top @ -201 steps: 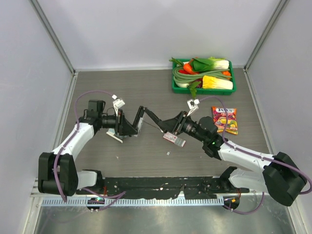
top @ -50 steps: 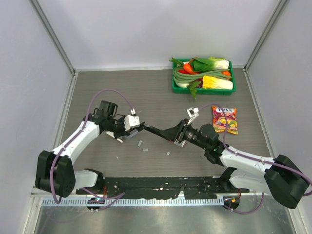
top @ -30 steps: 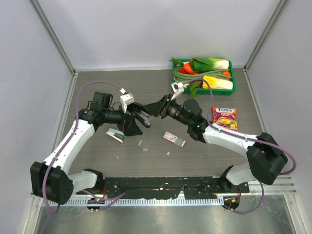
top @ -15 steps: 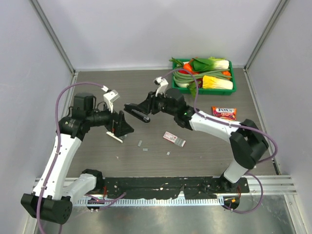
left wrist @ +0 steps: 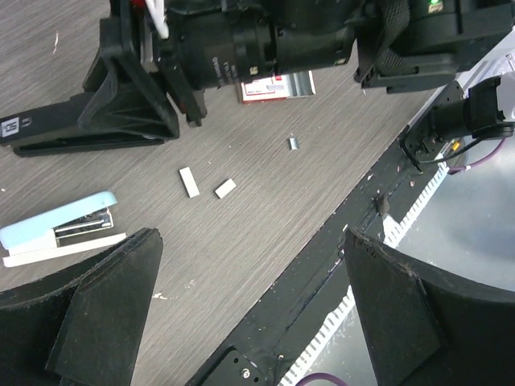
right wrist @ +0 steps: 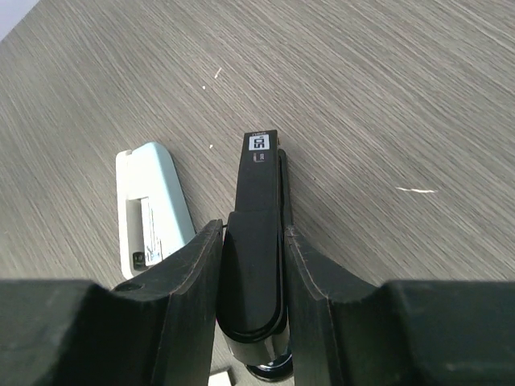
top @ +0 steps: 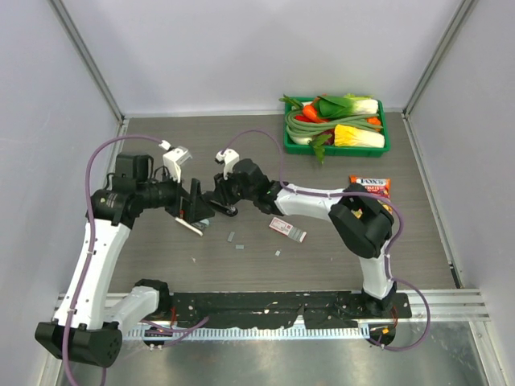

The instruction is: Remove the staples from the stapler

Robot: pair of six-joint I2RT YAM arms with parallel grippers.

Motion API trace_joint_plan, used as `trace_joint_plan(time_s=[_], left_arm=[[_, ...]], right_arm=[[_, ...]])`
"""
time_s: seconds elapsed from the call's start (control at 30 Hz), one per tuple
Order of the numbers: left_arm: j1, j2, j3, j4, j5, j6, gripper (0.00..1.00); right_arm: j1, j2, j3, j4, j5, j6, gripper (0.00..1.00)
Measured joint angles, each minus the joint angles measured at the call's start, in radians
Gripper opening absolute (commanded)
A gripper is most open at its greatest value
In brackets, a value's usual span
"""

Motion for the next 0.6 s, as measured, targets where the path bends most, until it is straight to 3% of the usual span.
trace_joint_plan(time_s=[0.17,0.2,0.23,0.3,0.33,0.43,0.6], left_arm=[[0.003,-0.002,-0.009,0.003,0.001,-0.014,1.0],[0.003,-0.002,-0.013,0.003,0.002,-0.02,1.0],[0.003,-0.002,-0.017,0.005,0.003,-0.025,1.0],[0.003,-0.002,-0.023,0.007,0.003,-0.035,1.0],[0.003,-0.002,-0.023,0.008,0.003,-0.04,1.0],[0.003,-0.002,-0.023,0.015,0.003,-0.047,1.0],[0.003,-0.002,-0.034,0.037,0.003,-0.054,1.0]], right_arm=[[0.021,0.041,0.016,0.055,0.028,-0.014,0.03],[0.022,0.047,0.016,0.068,0.032,-0.014,0.07],[0.022,0.053,0.016,0.082,0.036,-0.013,0.2],[0.023,0.065,0.016,0.102,0.043,-0.011,0.32],[0.025,0.07,0.016,0.11,0.048,-0.008,0.46],[0.029,0.075,0.015,0.12,0.072,0.005,0.67],[0.031,0.055,-0.043,0.15,0.138,0.044,0.79]])
